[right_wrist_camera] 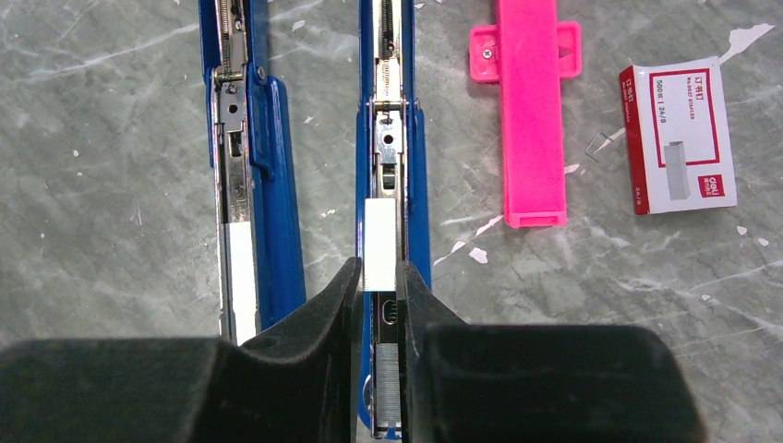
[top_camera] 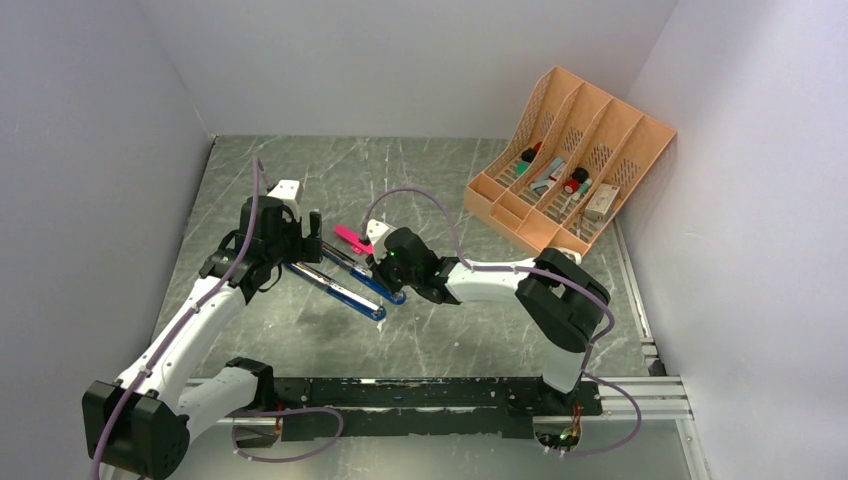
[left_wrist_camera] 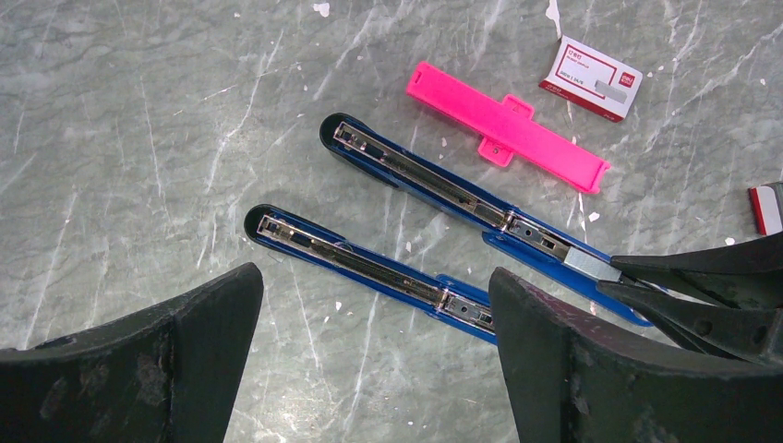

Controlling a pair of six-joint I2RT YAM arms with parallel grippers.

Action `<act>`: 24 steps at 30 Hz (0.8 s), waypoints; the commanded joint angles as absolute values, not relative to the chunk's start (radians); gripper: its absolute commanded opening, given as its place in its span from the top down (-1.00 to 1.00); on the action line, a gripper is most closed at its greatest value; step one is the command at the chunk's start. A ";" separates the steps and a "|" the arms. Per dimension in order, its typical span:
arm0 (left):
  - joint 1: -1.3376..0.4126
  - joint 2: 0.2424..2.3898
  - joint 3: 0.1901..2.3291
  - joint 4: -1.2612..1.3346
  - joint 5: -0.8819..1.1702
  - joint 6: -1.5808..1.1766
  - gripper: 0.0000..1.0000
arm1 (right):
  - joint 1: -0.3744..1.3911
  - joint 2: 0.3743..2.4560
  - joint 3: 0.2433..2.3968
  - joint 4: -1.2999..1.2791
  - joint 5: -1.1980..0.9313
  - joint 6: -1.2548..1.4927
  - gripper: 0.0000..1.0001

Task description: Load the staples into the stapler

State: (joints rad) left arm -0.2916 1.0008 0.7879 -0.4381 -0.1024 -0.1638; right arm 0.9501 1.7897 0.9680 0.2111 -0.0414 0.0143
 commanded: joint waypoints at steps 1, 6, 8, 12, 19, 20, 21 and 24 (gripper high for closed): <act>-0.290 1.000 0.796 -0.414 -0.087 -0.153 -0.93 | 0.947 1.789 0.960 0.208 -0.053 0.002 1.00; -0.290 1.001 0.796 -0.415 -0.088 -0.153 -0.93 | 0.947 1.794 0.965 0.198 -0.053 0.002 1.00; -0.290 1.003 0.795 -0.415 -0.087 -0.153 -0.93 | 0.947 1.795 0.966 0.194 -0.054 0.001 1.00; -0.290 1.002 0.795 -0.415 -0.087 -0.154 -0.93 | 0.947 1.799 0.971 0.183 -0.053 0.000 1.00; -0.289 1.002 0.797 -0.414 -0.087 -0.153 -0.93 | 0.948 1.808 0.983 0.164 -0.055 -0.002 1.00; -0.288 1.002 0.796 -0.415 -0.087 -0.154 -0.93 | 0.947 1.808 0.984 0.163 -0.055 -0.002 1.00; -0.288 1.003 0.796 -0.415 -0.087 -0.153 -0.93 | 0.947 1.808 0.983 0.165 -0.054 -0.002 1.00; -0.288 1.003 0.796 -0.414 -0.087 -0.153 -0.93 | 0.947 1.795 0.969 0.186 -0.050 0.000 1.00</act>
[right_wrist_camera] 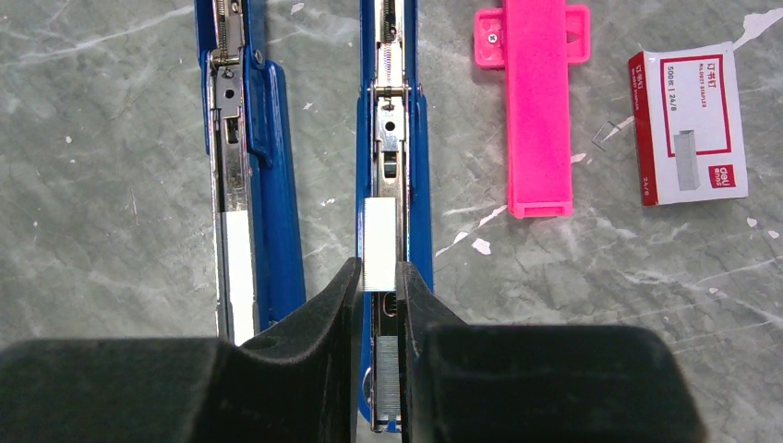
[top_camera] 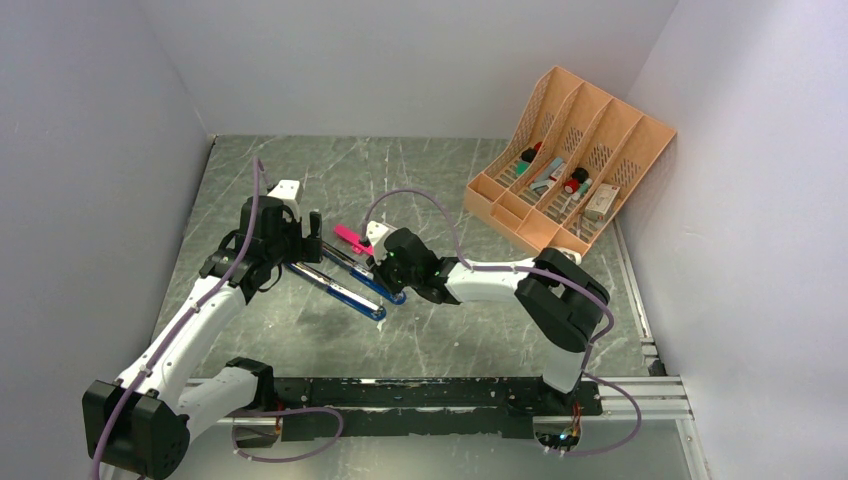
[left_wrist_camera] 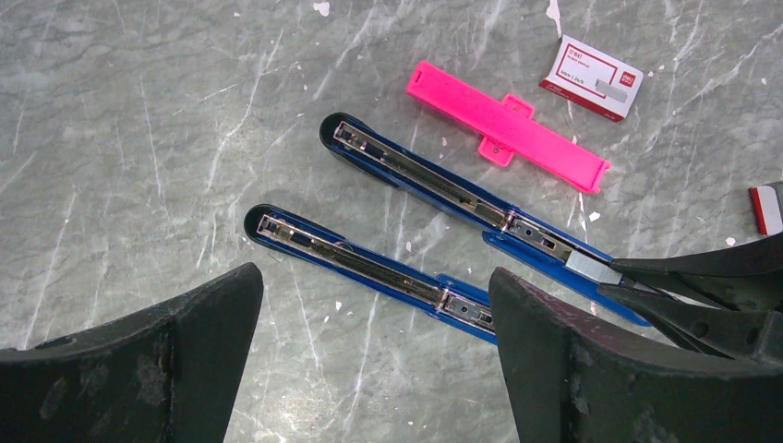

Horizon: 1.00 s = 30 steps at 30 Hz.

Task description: Load the staples into the stapler

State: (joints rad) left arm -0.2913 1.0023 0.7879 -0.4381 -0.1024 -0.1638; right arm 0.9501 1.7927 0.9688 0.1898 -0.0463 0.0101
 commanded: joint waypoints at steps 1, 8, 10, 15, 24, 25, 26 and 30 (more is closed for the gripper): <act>-0.288 1.003 0.796 -0.413 -0.087 -0.153 -0.93 | 0.947 1.787 0.963 0.197 -0.051 0.000 1.00; -0.288 1.001 0.796 -0.414 -0.087 -0.153 -0.93 | 0.947 1.728 0.908 0.299 -0.063 0.002 1.00; -0.288 1.000 0.796 -0.413 -0.087 -0.153 -0.93 | 0.946 1.720 0.903 0.302 -0.048 0.004 1.00; -0.288 1.001 0.795 -0.413 -0.087 -0.153 -0.93 | 0.947 1.718 0.900 0.307 -0.044 0.005 1.00; -0.288 0.999 0.795 -0.413 -0.086 -0.153 -0.93 | 0.947 1.752 0.930 0.266 -0.032 0.012 1.00; -0.288 1.000 0.796 -0.413 -0.086 -0.153 -0.93 | 0.947 1.756 0.933 0.261 -0.031 0.012 1.00; -0.288 1.000 0.796 -0.413 -0.086 -0.153 -0.93 | 0.947 1.760 0.936 0.256 -0.031 0.012 1.00; -0.288 1.000 0.795 -0.413 -0.087 -0.153 -0.93 | 0.948 1.772 0.946 0.242 -0.031 0.013 1.00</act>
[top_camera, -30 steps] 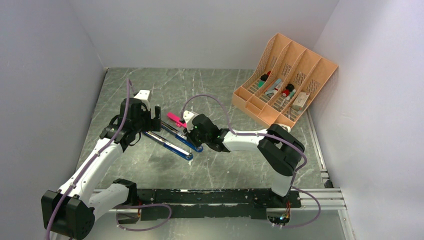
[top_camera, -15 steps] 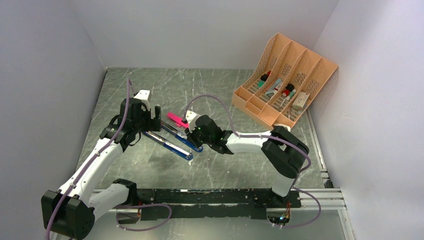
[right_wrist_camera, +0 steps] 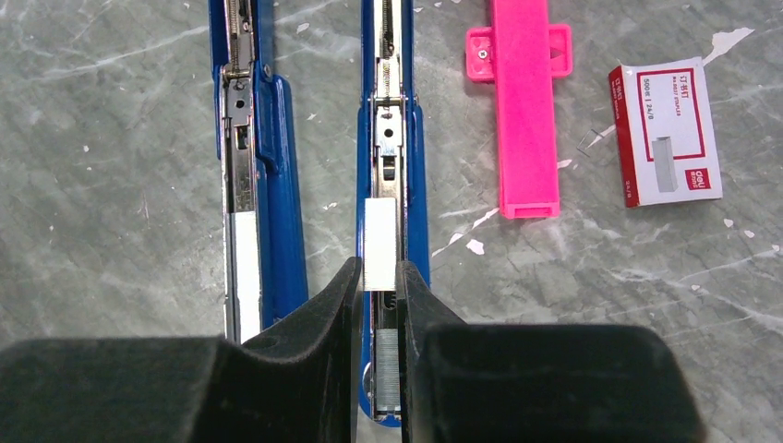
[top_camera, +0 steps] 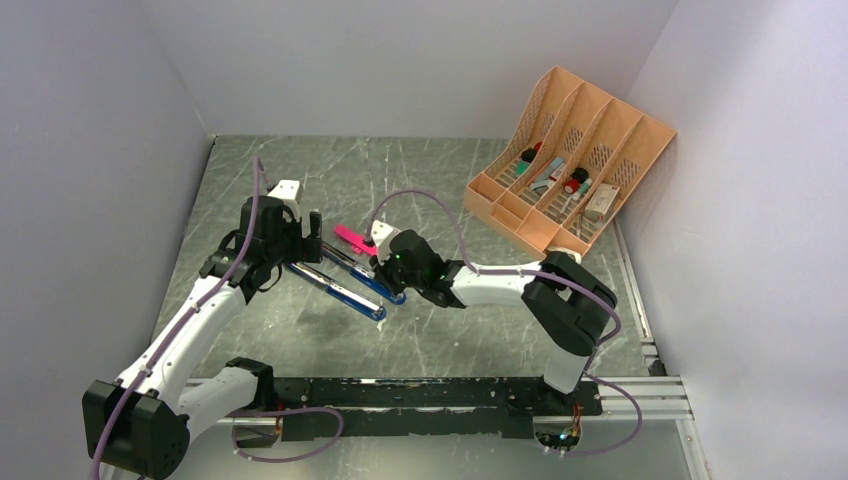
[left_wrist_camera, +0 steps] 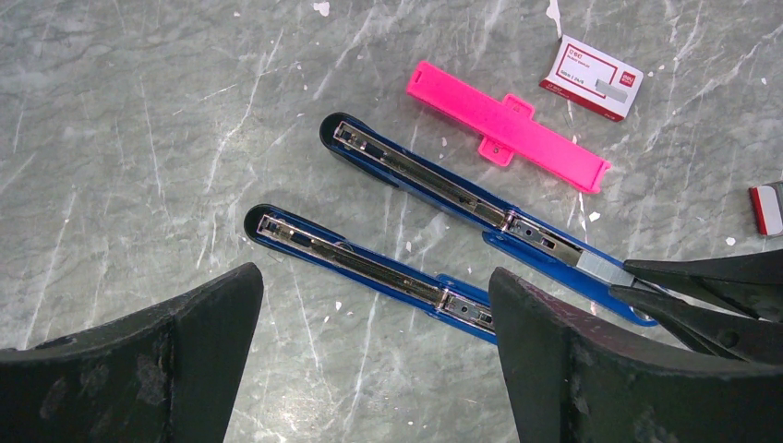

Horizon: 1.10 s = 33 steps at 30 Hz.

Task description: Load the staples into the stapler

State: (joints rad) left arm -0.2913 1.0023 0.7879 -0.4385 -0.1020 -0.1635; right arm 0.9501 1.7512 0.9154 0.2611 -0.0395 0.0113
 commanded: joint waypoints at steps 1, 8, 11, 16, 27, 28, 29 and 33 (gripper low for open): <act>-0.288 1.001 0.795 -0.413 -0.087 -0.153 -0.93 | 0.947 1.775 0.949 0.239 -0.030 0.012 1.00; -0.288 1.001 0.795 -0.413 -0.087 -0.154 -0.93 | 0.947 1.787 0.958 0.226 -0.036 0.012 1.00; -0.288 1.002 0.795 -0.413 -0.086 -0.153 -0.93 | 0.948 1.790 0.962 0.222 -0.038 0.012 1.00; -0.288 1.001 0.795 -0.413 -0.086 -0.154 -0.93 | 0.947 1.793 0.963 0.218 -0.035 0.012 1.00; -0.288 1.001 0.795 -0.413 -0.087 -0.153 -0.93 | 0.947 1.720 0.896 0.306 -0.013 0.017 1.00; -0.288 1.001 0.795 -0.413 -0.087 -0.153 -0.93 | 0.946 1.718 0.895 0.306 -0.011 0.017 1.00; -0.288 1.002 0.795 -0.413 -0.087 -0.154 -0.93 | 0.946 1.719 0.896 0.304 -0.010 0.017 1.00; -0.288 1.001 0.795 -0.413 -0.087 -0.153 -0.93 | 0.946 1.735 0.909 0.291 -0.012 0.018 1.00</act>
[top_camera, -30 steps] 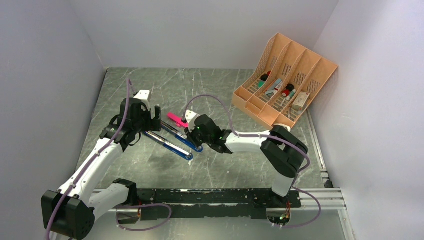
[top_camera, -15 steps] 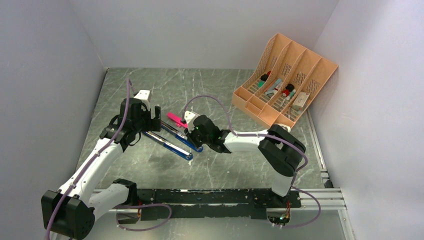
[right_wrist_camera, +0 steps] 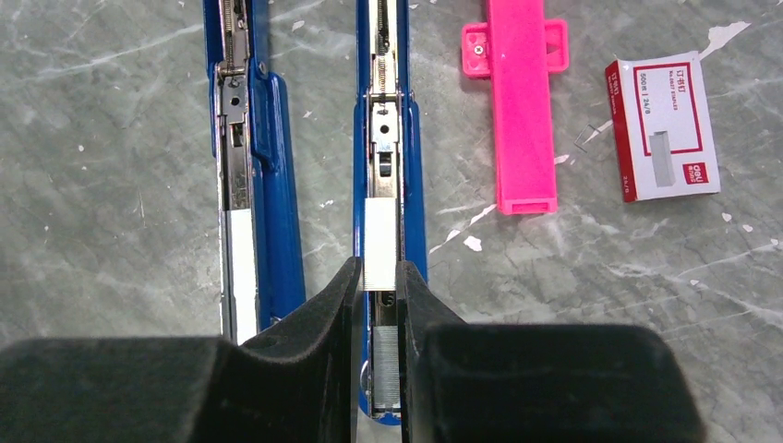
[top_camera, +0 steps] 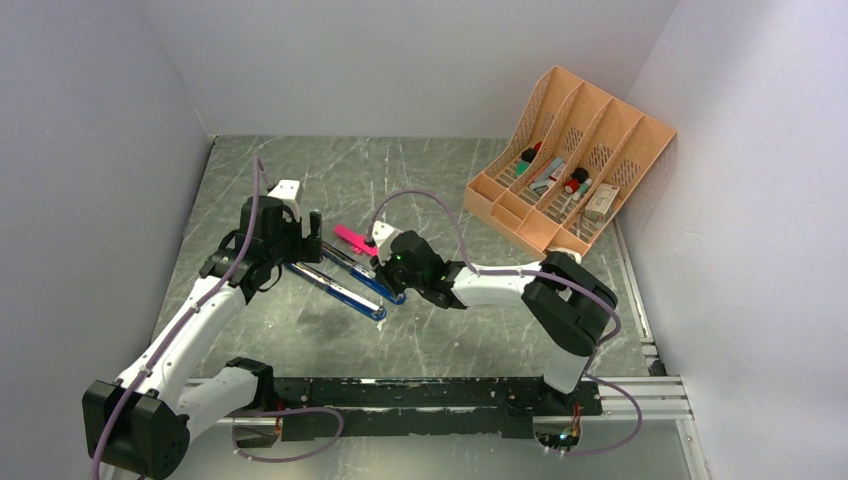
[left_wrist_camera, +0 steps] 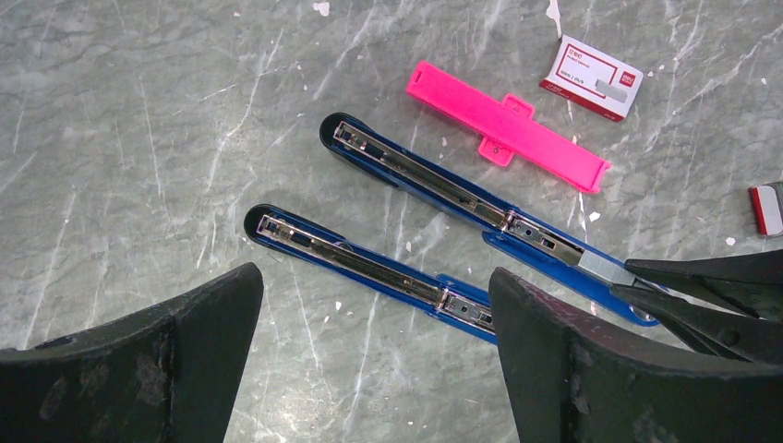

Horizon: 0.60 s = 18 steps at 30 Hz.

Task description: Load the staples into the stapler

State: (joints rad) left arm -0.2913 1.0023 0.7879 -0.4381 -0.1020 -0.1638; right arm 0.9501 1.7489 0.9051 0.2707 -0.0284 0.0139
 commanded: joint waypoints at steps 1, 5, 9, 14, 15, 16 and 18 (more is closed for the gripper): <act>-0.288 1.000 0.795 -0.413 -0.087 -0.153 -0.93 | 0.947 1.738 0.910 0.289 -0.013 0.018 1.00; -0.288 1.001 0.795 -0.413 -0.087 -0.154 -0.93 | 0.946 1.755 0.927 0.271 -0.014 0.020 1.00; -0.288 1.000 0.795 -0.413 -0.087 -0.153 -0.93 | 0.947 1.768 0.938 0.256 -0.015 0.020 1.00; -0.288 1.001 0.796 -0.413 -0.087 -0.153 -0.93 | 0.946 1.778 0.946 0.245 -0.009 0.021 1.00; -0.288 1.001 0.796 -0.413 -0.087 -0.153 -0.93 | 0.946 1.779 0.946 0.244 -0.009 0.022 1.00; -0.288 1.001 0.795 -0.413 -0.086 -0.153 -0.93 | 0.947 1.781 0.949 0.242 -0.008 0.023 1.00; -0.288 0.999 0.795 -0.413 -0.086 -0.153 -0.93 | 0.947 1.785 0.952 0.237 -0.006 0.023 1.00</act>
